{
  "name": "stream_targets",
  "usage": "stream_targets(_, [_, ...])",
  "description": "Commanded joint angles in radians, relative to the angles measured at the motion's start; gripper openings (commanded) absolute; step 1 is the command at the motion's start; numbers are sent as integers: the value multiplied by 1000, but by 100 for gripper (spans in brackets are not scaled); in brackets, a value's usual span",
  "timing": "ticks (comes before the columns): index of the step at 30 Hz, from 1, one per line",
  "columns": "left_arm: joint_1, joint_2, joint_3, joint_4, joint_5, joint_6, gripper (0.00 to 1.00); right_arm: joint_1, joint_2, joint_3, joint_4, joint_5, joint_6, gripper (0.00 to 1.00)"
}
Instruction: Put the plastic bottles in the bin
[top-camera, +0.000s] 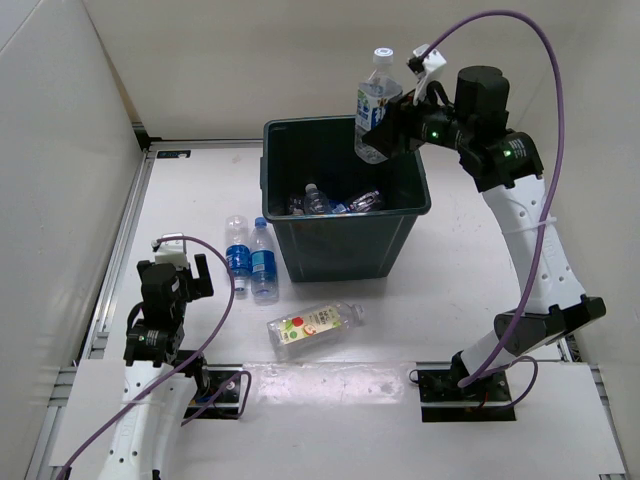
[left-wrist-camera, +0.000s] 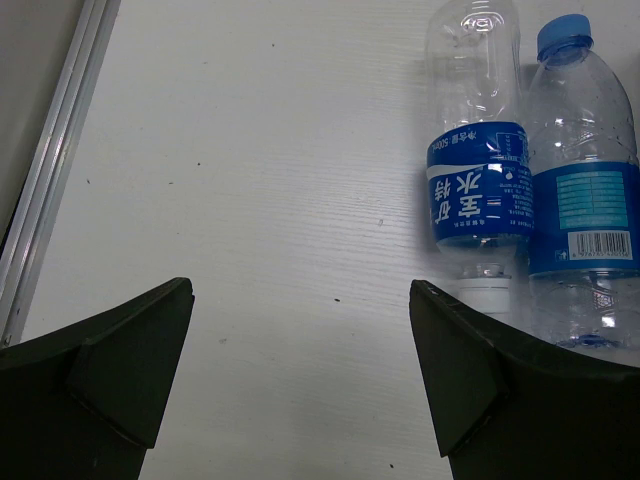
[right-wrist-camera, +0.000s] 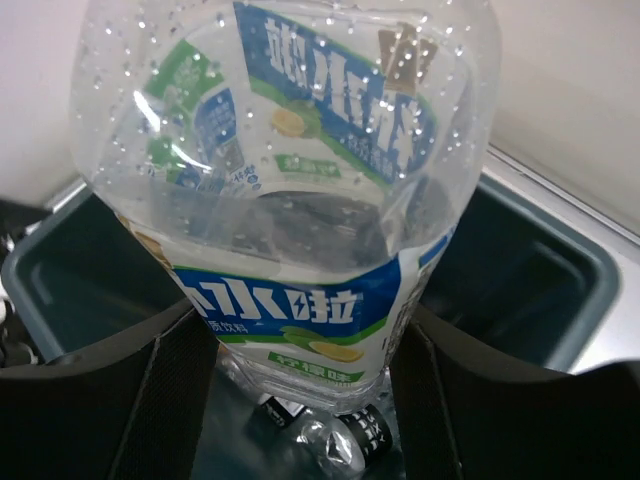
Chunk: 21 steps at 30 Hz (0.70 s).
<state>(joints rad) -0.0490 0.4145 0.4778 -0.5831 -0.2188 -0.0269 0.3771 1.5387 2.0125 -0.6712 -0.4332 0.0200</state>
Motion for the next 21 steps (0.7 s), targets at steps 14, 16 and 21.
stream_targets(14, [-2, 0, 39, 11, 10, -11, 100, 149, -38, 8, -7, 129, -321, 90])
stream_targets(16, [-3, 1, 39, 6, 10, -13, 100, 140, -38, 6, 1, 139, -316, 90])
stream_targets(21, [-3, -2, 39, 5, 9, -13, 100, 128, -45, 2, 15, 149, -295, 90])
